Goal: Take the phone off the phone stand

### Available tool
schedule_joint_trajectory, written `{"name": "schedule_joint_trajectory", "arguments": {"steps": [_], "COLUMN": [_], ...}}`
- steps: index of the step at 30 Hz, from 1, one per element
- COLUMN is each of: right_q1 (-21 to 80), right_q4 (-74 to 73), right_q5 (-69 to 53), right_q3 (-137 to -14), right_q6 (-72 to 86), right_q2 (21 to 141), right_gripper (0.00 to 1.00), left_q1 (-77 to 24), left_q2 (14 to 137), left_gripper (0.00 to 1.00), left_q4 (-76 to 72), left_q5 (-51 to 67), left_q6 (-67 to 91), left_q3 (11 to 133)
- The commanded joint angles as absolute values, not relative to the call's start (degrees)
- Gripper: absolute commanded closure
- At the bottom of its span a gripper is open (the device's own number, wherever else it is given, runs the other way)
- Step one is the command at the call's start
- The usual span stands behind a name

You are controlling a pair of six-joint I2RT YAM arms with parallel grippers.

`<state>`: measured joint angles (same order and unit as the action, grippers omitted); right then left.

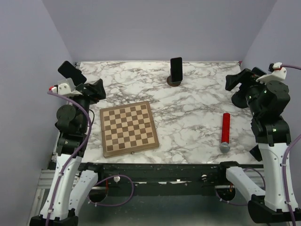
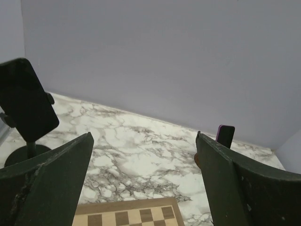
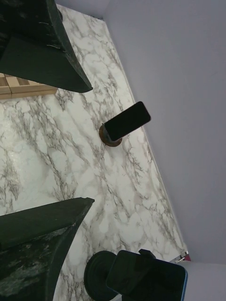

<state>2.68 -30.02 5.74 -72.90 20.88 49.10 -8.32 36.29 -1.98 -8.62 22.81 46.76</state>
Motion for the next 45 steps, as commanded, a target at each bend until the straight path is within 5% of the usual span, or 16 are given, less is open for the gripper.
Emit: {"name": "schedule_joint_trajectory", "arguments": {"steps": [1, 13, 31, 45], "right_q1": [2.99, 2.91, 12.26, 15.19], "right_q4": [-30.50, -30.16, -30.97, -29.71], "right_q5": [4.70, -9.63, -14.00, -11.43], "right_q3": [-72.16, -70.93, -75.93, -74.49], "right_q6": [19.98, 18.75, 17.43, 16.85], "right_q2": [50.52, 54.14, 59.49, 59.65], "right_gripper": [0.00, 0.00, 0.00, 0.00], "left_q1": [-8.13, 0.80, 22.17, 21.60], "left_q2": [42.67, 58.03, 64.01, 60.02], "left_gripper": [0.01, 0.02, 0.01, 0.02], "left_q4": [6.10, 39.08, 37.94, 38.50], "left_q5": [-13.17, -19.67, -27.73, -27.72], "left_q6": [25.83, 38.73, 25.64, 27.03], "left_q3": [50.84, 57.46, 56.77, 55.56]}}
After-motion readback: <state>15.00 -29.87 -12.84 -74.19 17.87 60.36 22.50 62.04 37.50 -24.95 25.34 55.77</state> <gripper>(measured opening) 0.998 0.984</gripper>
